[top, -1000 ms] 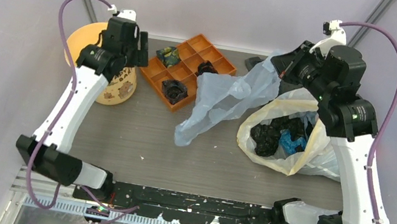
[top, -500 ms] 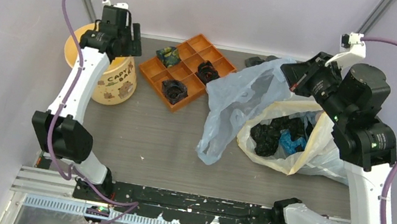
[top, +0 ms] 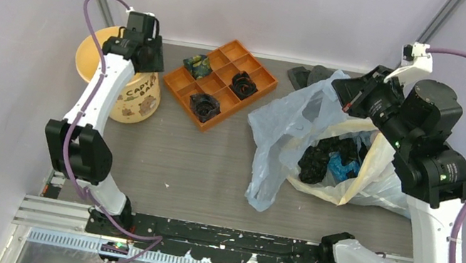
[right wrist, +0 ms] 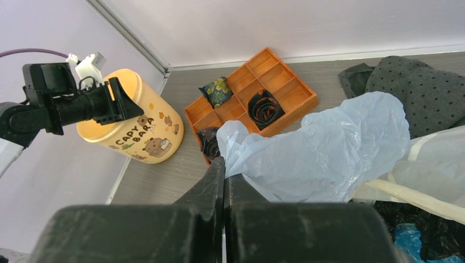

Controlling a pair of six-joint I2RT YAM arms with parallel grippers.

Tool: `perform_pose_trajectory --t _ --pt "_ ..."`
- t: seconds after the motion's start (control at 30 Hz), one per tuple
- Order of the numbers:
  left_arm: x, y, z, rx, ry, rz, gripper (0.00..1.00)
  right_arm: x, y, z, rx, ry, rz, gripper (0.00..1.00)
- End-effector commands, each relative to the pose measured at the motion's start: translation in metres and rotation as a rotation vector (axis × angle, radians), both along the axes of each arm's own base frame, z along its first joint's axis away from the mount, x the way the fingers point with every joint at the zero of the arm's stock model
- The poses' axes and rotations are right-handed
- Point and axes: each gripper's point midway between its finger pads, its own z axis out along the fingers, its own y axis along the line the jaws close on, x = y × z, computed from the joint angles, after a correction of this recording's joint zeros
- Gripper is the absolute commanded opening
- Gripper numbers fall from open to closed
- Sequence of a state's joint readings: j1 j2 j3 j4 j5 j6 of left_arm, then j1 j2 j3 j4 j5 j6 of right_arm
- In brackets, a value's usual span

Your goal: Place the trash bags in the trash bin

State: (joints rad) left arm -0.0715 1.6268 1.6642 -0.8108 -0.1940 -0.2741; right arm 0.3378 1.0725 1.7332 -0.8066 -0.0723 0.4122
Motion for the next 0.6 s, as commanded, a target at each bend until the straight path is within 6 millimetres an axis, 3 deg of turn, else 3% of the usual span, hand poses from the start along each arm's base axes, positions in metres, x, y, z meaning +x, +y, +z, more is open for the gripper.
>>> perform_pose_trajectory --t 0.0,0.17,0.43,0.57 --pt "-0.003 0.011 -0.005 0.026 0.004 0.044 0.48 -0.006 -0.002 0.009 -0.012 -0.037 0.009 0.01" --pt "-0.011 0.016 -0.010 0.056 0.025 0.047 0.39 -0.007 -0.002 0.011 -0.009 -0.043 0.009 0.01" --pt "-0.026 0.019 0.000 0.073 0.026 0.044 0.02 -0.003 -0.003 0.011 -0.021 -0.029 -0.003 0.01" --pt "-0.037 0.018 0.006 0.070 0.030 0.034 0.01 0.001 -0.001 0.010 -0.019 -0.024 -0.001 0.01"
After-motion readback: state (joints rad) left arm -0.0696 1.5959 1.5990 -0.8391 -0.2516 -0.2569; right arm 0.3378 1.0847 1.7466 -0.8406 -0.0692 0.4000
